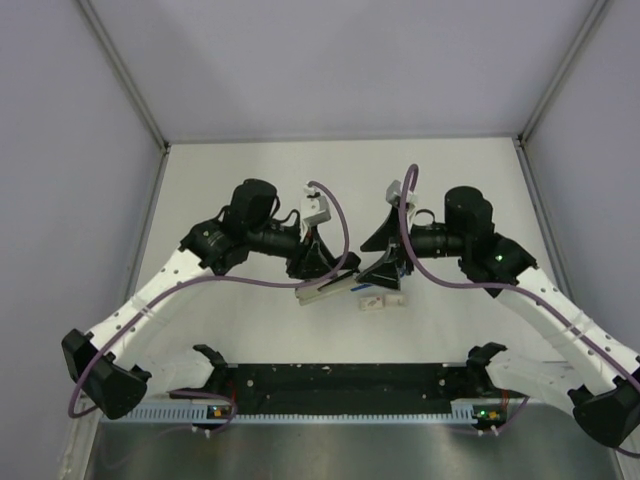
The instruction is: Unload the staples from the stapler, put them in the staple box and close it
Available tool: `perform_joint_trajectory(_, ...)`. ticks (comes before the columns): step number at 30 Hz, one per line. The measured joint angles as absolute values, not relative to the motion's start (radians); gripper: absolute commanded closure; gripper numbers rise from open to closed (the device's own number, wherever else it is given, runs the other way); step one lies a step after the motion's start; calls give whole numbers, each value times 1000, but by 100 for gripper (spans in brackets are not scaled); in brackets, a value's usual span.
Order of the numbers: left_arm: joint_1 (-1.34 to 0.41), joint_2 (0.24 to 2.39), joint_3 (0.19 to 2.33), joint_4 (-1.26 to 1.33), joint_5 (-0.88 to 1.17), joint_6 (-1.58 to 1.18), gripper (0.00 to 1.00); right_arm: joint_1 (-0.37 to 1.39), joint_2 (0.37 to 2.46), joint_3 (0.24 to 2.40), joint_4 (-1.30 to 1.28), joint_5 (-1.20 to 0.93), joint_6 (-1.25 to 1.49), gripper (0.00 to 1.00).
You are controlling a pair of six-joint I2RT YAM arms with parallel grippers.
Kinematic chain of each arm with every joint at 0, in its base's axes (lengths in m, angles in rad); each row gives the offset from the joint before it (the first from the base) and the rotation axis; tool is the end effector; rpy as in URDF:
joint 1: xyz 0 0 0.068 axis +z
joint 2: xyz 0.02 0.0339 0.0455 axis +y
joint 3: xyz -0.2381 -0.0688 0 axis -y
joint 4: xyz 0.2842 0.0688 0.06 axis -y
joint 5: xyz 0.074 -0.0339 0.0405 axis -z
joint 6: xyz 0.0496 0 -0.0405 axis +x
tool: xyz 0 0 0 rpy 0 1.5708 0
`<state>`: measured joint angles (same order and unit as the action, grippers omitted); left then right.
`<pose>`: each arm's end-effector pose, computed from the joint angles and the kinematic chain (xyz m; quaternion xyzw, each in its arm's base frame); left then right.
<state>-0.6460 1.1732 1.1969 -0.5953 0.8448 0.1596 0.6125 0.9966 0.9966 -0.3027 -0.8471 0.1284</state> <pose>0.2176 -0.2105 0.3419 0.4945 0.6596 -0.4545 0.3375 0.2052 0.1896 0.3416 -0.4124 0.6547 0.5042 0.3836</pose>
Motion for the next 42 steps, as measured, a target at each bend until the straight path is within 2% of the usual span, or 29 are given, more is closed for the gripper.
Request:
perform_joint_trajectory(18, -646, 1173, 1153, -485, 947, 27, 100, 659, 995, 970, -308, -863, 84, 30)
perform_joint_trajectory(29, -646, 1171, 1153, -456, 958, -6, 100, 662, 978, 920, -305, -855, 91, 62)
perform_joint_trajectory(36, -646, 1150, 1153, -436, 979, -34, 100, 670, 948, 908, -273, -860, 109, 66)
perform_joint_trajectory(42, -646, 1136, 1144, -405, 979, -58, 100, 672, 930, 895, -240, -861, 126, 89)
